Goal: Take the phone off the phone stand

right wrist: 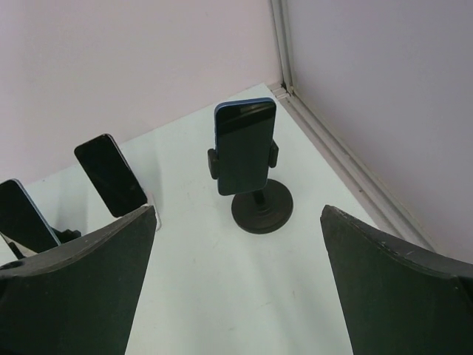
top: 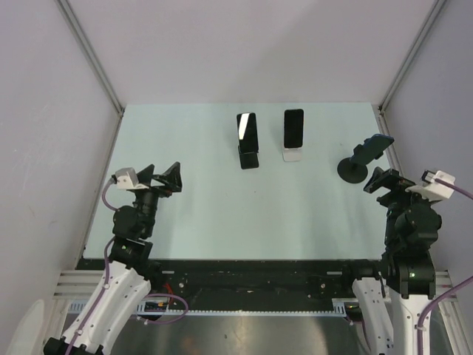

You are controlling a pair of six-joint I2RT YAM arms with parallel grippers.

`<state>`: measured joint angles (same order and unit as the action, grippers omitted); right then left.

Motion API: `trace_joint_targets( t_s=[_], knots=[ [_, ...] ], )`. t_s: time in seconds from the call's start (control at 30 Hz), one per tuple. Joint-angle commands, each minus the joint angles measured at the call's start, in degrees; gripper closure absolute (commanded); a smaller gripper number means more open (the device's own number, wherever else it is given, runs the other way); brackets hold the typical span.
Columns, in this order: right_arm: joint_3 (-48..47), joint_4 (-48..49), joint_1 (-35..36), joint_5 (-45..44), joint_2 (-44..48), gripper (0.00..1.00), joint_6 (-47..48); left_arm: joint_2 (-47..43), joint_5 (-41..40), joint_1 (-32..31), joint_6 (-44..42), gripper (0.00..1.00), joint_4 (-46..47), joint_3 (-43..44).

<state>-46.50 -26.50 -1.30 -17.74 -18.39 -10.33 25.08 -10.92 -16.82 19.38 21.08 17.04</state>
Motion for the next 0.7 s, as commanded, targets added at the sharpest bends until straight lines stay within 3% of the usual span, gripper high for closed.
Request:
trace_joint_targets(
  t_s=[0.0,0.2,0.47,0.67],
  knots=[
    [-7.7,-6.3,-0.3,-3.0,-9.2,0.00,-6.0,-0.9,-1.9,-1.8,1.1,0.00,-2.6,4.1],
    [-15.3,-12.9,-0.3,-4.8,-21.5,0.00,-12.2,-0.4,-2.7,-4.4,-2.8,0.00,-3.2,4.5],
    [-20.6,-7.2,-1.9,-4.2,-35.6,0.00,-5.5,-2.2,-3.0,-5.6,-1.0,0.00,-3.2,3.6],
    [-20.6,0.3,-12.7,12.3,-41.8,0.00,-2.8,-2.8,-2.8,-5.9,-0.7,0.00,-3.2,3.4]
  ],
)
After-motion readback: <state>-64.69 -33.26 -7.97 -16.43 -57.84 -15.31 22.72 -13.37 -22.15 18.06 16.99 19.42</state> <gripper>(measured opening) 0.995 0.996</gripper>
